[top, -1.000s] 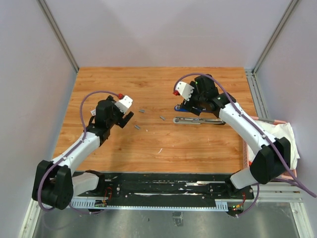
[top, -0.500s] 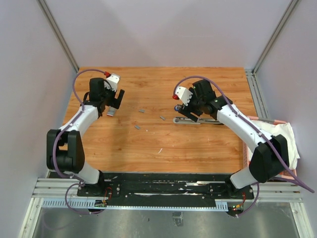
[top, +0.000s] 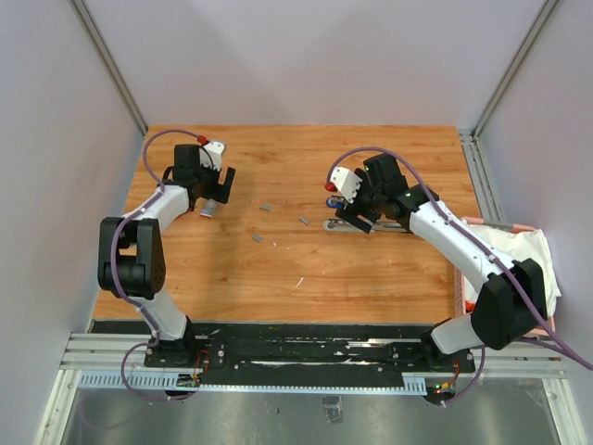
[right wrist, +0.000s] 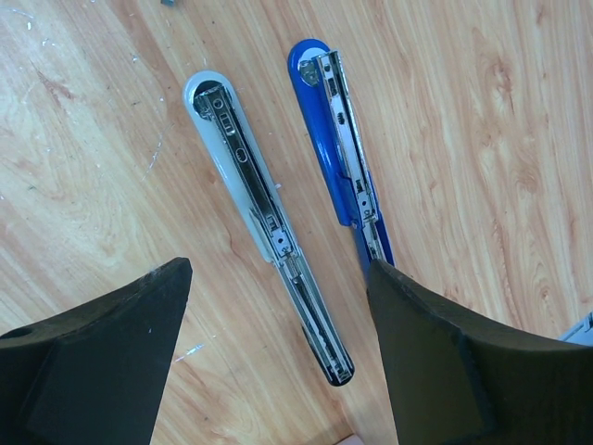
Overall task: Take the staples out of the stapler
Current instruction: Move the staple box to the center of the board.
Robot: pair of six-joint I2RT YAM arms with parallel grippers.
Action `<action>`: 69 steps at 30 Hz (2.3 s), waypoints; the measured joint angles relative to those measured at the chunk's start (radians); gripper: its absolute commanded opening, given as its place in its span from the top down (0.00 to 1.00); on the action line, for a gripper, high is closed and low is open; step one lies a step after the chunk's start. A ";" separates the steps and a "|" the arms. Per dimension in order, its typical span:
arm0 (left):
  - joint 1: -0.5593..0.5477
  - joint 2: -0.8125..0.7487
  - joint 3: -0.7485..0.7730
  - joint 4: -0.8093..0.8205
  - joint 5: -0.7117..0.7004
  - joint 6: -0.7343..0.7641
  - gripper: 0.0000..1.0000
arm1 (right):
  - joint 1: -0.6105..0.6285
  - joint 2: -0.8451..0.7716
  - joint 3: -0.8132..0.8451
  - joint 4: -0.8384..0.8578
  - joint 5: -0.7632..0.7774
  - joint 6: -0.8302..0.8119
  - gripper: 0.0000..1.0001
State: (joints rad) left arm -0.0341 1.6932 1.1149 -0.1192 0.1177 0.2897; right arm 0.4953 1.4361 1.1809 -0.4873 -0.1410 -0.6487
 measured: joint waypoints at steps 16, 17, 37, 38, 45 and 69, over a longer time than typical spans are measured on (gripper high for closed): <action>0.040 0.045 0.000 -0.011 0.029 -0.036 0.02 | 0.031 0.018 -0.010 0.004 -0.024 -0.006 0.21; 0.040 0.045 0.000 -0.011 0.037 -0.037 0.02 | 0.032 0.018 -0.010 0.004 -0.024 -0.006 0.21; 0.043 0.102 0.010 -0.055 0.072 -0.068 0.02 | 0.044 0.031 -0.010 0.005 -0.023 -0.010 0.21; 0.044 0.109 0.014 -0.063 0.076 -0.070 0.02 | 0.044 0.031 -0.010 0.005 -0.023 -0.010 0.21; 0.044 0.124 0.034 -0.089 0.075 -0.092 0.02 | 0.046 0.040 -0.010 0.005 -0.020 -0.011 0.21; 0.044 0.206 0.078 -0.108 0.034 -0.171 0.02 | 0.064 0.070 -0.010 0.005 -0.005 -0.015 0.21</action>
State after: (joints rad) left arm 0.0101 1.8992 1.1931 -0.2268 0.1520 0.1184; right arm 0.5591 1.5059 1.1709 -0.4824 -0.1459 -0.6636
